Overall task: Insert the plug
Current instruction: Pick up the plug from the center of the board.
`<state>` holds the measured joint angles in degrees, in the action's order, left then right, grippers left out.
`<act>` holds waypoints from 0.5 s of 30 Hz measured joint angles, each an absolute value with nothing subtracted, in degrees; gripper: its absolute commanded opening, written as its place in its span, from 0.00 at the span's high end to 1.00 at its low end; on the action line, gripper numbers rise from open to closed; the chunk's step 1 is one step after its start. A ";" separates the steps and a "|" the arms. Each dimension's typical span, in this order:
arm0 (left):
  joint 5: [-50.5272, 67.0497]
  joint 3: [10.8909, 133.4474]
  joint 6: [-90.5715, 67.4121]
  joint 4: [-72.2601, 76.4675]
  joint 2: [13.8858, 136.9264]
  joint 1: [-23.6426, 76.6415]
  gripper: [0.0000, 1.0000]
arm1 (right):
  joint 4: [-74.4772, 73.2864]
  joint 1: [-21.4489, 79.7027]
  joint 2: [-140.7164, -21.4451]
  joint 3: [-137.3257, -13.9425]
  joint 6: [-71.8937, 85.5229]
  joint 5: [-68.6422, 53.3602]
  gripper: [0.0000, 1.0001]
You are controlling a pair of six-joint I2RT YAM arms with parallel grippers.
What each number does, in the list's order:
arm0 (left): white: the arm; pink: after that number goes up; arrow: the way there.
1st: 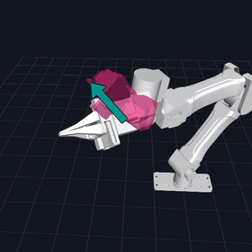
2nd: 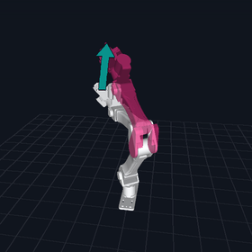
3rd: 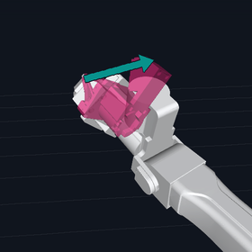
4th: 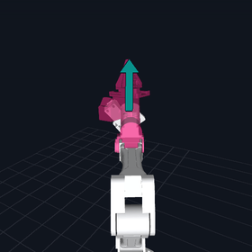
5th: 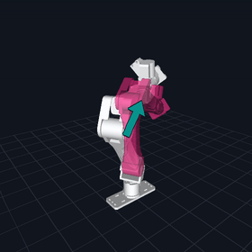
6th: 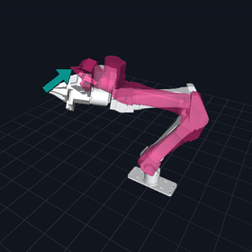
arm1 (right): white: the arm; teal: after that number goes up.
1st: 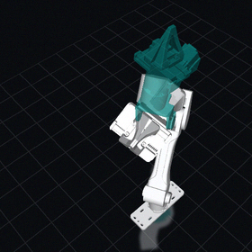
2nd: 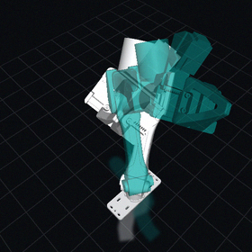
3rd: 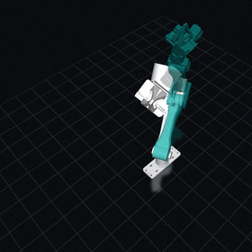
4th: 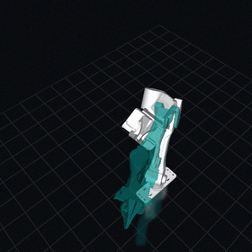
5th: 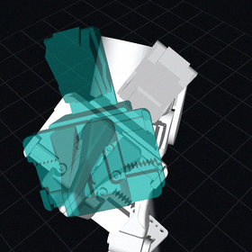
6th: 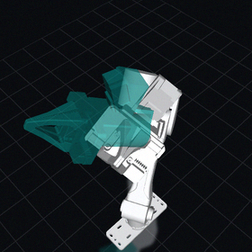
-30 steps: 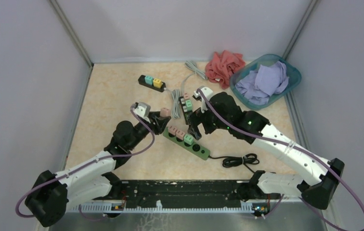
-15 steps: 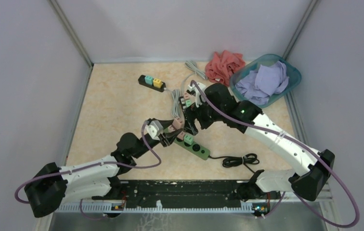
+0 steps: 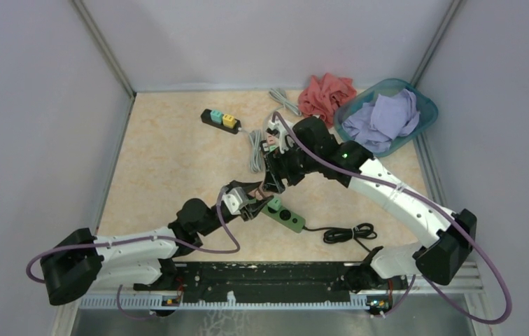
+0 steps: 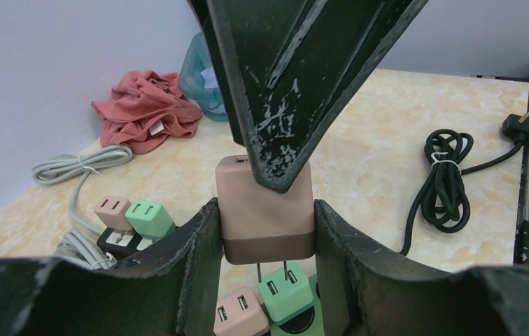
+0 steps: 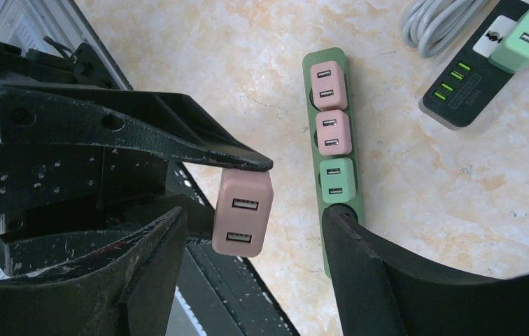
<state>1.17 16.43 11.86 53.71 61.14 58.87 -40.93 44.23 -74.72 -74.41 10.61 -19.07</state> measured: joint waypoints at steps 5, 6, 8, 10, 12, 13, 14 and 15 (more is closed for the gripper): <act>0.54 16.45 12.95 54.15 61.21 59.59 0.74 | -40.93 44.07 -75.72 -74.41 11.18 -20.93 0.45; 0.43 16.47 13.15 54.17 61.30 59.77 0.74 | -40.93 44.05 -75.90 -74.41 11.42 -21.32 0.46; 0.08 16.47 13.61 54.22 61.49 60.07 0.74 | -40.93 44.05 -76.36 -74.41 11.81 -22.20 0.47; -0.36 16.47 13.96 54.30 61.73 60.40 0.74 | -40.93 44.07 -76.99 -74.39 12.23 -23.11 0.50; -0.97 16.53 14.48 54.46 62.15 60.82 0.74 | -40.91 44.07 -77.58 -74.30 12.58 -23.94 0.53; -1.37 16.58 14.85 54.48 62.41 61.10 0.74 | -40.93 44.07 -77.84 -74.24 12.71 -24.25 0.55; -1.65 16.62 15.07 54.50 62.59 61.39 0.74 | -40.97 44.05 -78.15 -74.24 12.91 -24.60 0.57; -2.00 16.69 15.25 54.50 62.78 61.63 0.74 | -40.99 44.05 -78.41 -74.22 13.04 -24.77 0.59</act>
